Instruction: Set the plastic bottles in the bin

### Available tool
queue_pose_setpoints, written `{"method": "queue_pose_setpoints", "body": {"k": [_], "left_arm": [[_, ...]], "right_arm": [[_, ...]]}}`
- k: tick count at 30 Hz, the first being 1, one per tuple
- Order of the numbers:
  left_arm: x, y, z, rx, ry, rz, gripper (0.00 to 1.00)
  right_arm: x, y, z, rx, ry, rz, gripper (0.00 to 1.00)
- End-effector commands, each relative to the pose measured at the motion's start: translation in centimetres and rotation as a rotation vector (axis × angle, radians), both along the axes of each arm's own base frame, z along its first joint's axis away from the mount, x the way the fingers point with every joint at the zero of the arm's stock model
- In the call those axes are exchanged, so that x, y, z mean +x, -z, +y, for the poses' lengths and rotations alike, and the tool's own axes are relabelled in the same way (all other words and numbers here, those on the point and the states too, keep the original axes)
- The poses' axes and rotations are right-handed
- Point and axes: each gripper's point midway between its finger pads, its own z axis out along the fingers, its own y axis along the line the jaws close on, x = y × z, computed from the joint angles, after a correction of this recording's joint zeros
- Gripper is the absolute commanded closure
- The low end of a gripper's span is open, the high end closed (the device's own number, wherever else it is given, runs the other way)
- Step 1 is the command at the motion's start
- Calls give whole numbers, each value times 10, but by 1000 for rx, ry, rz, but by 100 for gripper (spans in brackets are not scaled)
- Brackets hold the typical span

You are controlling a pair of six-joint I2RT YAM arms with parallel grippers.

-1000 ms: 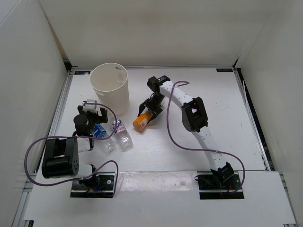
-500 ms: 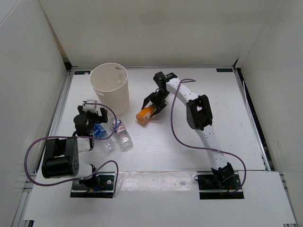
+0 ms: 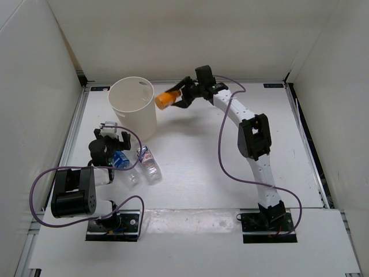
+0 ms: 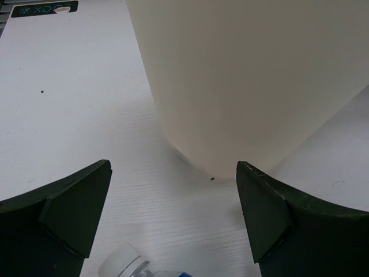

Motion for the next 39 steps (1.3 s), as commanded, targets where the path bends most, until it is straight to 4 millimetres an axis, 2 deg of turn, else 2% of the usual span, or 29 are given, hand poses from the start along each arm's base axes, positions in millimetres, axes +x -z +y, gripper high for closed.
{"method": "queue_pose_setpoints", "body": {"k": [1, 2, 3, 4, 5, 7, 8, 9, 10, 13, 17, 19, 20, 21, 22, 23, 24, 25, 26, 28, 29, 31, 32, 33, 34, 35, 36, 37, 39], "left_arm": [[0, -9, -2, -3, 17, -27, 0], [0, -9, -3, -1, 18, -27, 0], [0, -8, -2, -1, 17, -28, 0], [0, -7, -2, -5, 18, -24, 0], [1, -10, -3, -2, 24, -32, 0], [0, -9, -1, -8, 22, -30, 0], [-1, -8, -2, -9, 30, -30, 0], [0, -9, -1, -9, 27, -32, 0], [-1, -8, -2, -17, 29, -29, 0], [-1, -9, -1, -8, 30, -35, 0], [-1, -10, -2, -11, 28, -37, 0], [-1, -9, -2, -10, 31, -36, 0], [0, -10, -1, -11, 28, -39, 0], [-1, -9, -2, -10, 31, -36, 0], [0, -10, -2, -11, 29, -39, 0], [0, -10, -1, -9, 30, -41, 0], [-1, -9, -2, -11, 31, -38, 0], [0, -10, -2, -13, 32, -39, 0], [0, -10, -1, -10, 28, -42, 0], [0, -9, -2, -11, 31, -41, 0], [0, -10, -2, -10, 29, -42, 0], [0, -10, -2, -10, 31, -42, 0], [0, -10, 0, -10, 26, -44, 0], [-1, -10, -2, -12, 31, -42, 0], [0, -10, -1, -10, 28, -44, 0], [0, -11, -1, -11, 29, -46, 0], [0, -10, -1, -12, 28, -42, 0], [0, -9, -3, -12, 34, -40, 0], [0, -10, -1, -12, 29, -43, 0]], "right_arm": [[37, -138, 7, 336, 154, -211, 100], [47, -161, 8, 405, 204, -287, 100], [46, -186, 10, 462, 214, -328, 100], [50, -189, 13, 479, 230, -322, 100], [51, -210, 13, 494, 251, -363, 100], [49, -221, 18, 481, 252, -396, 100], [48, -235, 17, 485, 264, -439, 100], [45, -237, 21, 480, 264, -453, 100], [39, -249, 21, 491, 264, -478, 100], [34, -257, 25, 451, 263, -556, 100], [20, -254, 32, 335, 190, -667, 100], [7, -242, 37, 206, 122, -748, 100], [-5, -227, 41, 137, 93, -715, 100], [-9, -215, 42, 43, 44, -806, 100], [-13, -216, 39, 1, 42, -834, 100], [-27, -200, 46, -58, -8, -816, 100], [-33, -201, 45, -116, -58, -911, 100], [-34, -196, 47, -151, -69, -932, 100], [-46, -199, 54, -163, -100, -954, 100], [-50, -187, 60, -208, -159, -995, 100], [-52, -192, 60, -201, -160, -1008, 100], [-51, -188, 63, -209, -171, -1018, 89], [-51, -190, 62, -200, -178, -1017, 80], [-53, -195, 62, -192, -176, -1024, 68], [-53, -196, 62, -189, -178, -1027, 48], [-57, -200, 65, -177, -187, -1040, 38], [-58, -212, 65, -156, -172, -1070, 26], [-60, -219, 66, -148, -169, -1089, 10], [-60, -249, 61, -109, -131, -1163, 10]]}}
